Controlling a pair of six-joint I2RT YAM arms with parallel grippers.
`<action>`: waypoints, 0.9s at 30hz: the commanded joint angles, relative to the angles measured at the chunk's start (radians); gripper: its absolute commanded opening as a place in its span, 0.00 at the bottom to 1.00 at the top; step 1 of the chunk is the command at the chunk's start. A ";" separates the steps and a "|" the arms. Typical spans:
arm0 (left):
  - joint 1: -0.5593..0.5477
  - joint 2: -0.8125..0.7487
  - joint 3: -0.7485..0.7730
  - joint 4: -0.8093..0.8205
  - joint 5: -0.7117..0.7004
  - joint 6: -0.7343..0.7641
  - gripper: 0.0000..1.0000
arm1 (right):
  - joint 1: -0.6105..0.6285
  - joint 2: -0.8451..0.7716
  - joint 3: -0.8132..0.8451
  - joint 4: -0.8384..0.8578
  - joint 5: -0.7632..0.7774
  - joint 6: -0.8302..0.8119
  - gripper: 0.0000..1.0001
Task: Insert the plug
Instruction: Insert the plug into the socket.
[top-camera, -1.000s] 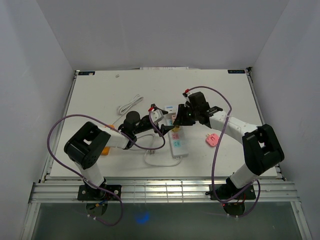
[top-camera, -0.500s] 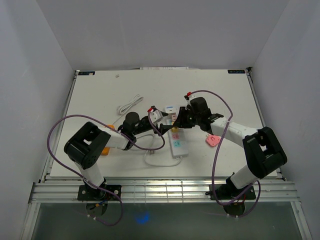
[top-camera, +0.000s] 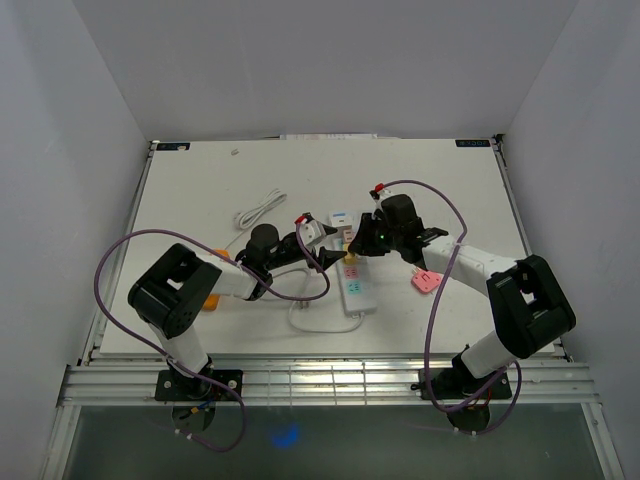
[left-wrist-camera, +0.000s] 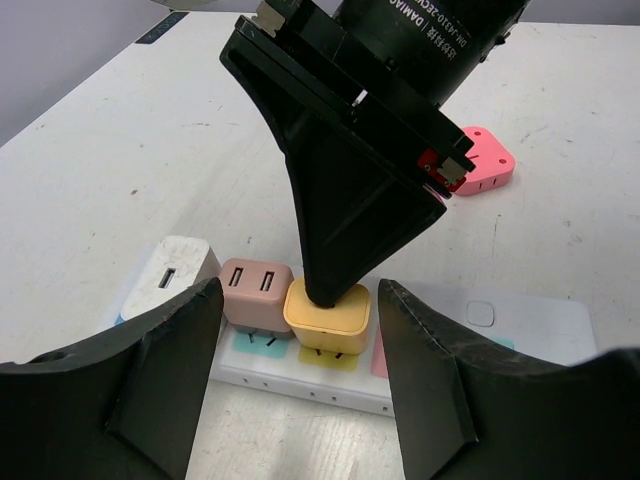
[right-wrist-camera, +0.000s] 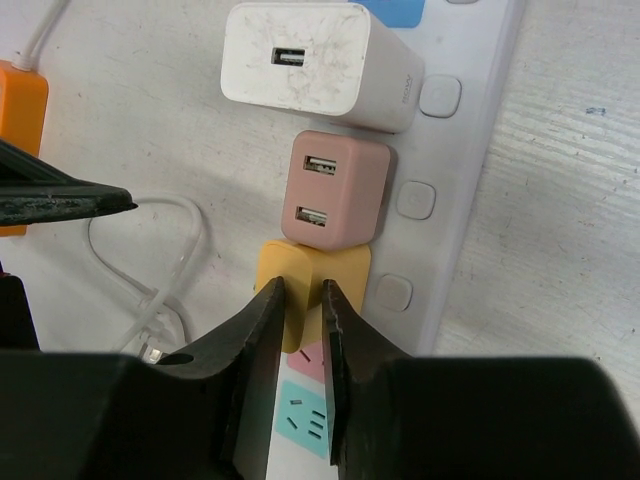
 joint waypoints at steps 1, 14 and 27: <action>0.003 -0.039 0.005 -0.013 0.029 -0.009 0.73 | -0.004 0.028 -0.036 -0.175 0.085 -0.051 0.11; 0.003 -0.043 0.002 -0.018 0.023 -0.014 0.70 | -0.016 0.040 -0.050 -0.183 0.093 -0.060 0.08; 0.003 -0.086 -0.023 -0.036 -0.012 -0.030 0.69 | -0.016 0.071 -0.129 -0.151 0.107 -0.053 0.08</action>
